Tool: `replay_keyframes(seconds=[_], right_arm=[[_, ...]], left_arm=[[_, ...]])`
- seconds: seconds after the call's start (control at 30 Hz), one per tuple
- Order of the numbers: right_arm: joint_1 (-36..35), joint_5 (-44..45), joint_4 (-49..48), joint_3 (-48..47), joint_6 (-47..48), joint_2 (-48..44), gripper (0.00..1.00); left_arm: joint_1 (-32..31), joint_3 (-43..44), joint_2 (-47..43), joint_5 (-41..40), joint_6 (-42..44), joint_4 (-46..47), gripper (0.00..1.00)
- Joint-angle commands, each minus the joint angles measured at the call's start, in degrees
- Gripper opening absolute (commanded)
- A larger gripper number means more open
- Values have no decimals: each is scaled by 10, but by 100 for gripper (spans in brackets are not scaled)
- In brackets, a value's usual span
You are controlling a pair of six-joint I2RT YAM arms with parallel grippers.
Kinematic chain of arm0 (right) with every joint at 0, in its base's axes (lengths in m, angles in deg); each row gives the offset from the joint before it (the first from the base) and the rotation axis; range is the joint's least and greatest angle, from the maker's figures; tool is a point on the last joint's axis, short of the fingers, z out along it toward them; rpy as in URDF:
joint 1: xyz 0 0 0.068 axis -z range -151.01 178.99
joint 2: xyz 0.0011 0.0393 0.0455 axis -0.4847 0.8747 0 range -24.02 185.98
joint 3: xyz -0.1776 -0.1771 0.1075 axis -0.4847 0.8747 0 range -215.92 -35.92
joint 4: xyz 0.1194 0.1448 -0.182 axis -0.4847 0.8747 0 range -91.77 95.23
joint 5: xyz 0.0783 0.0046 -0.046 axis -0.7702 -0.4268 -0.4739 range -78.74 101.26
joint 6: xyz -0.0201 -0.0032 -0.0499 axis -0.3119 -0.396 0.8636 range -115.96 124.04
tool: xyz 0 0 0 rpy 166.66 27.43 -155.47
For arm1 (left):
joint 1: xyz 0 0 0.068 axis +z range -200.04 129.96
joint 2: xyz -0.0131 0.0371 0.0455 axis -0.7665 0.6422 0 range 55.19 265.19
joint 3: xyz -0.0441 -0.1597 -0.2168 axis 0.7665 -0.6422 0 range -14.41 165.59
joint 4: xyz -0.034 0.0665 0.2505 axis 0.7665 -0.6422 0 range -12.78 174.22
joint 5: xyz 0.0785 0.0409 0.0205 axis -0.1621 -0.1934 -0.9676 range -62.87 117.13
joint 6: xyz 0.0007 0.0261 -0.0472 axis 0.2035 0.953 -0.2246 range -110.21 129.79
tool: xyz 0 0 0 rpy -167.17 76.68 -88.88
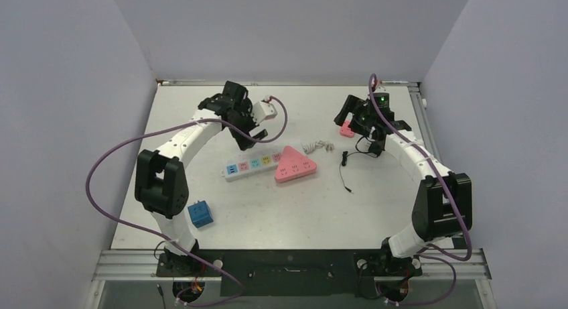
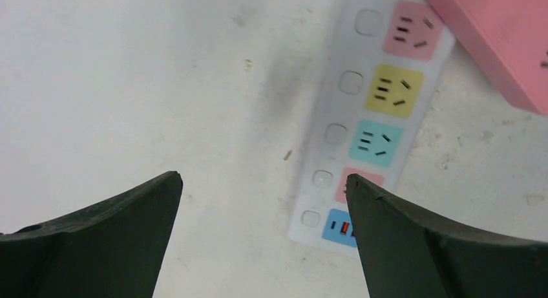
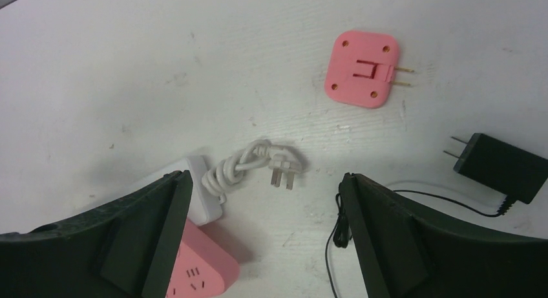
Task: Insert the plug
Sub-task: Move the socket to the center of the board, then pick up the plug from the center of the board.
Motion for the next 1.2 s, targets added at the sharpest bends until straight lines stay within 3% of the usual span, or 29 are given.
replay_keyframes(seconds=[0.0,0.07,0.17,0.53,0.73,0.83,1.0,1.17], right_arm=[[6,89,3,-34,23,33,90],[5,119,3,-42,32,56,91],[-6,166,3,-62,38,95,93],[-59,259,44,-201,77,216,94],[-139,268,42,-218,101,178,96],[-201,242,36,-220,126,136,95],[-316,60,1,-210,235,94,90],[-417,-106,24,-257,331,146,90]], left_arm=[[27,64,-54,-45,-147,71,96],[50,69,-58,-40,-192,85,96],[72,111,-41,46,-195,36,96],[86,136,-38,82,-221,-26,96],[136,161,-60,119,-226,-98,96],[189,176,-68,125,-212,-151,96],[316,149,-90,109,-177,-195,96],[375,86,-130,105,-181,-186,96]])
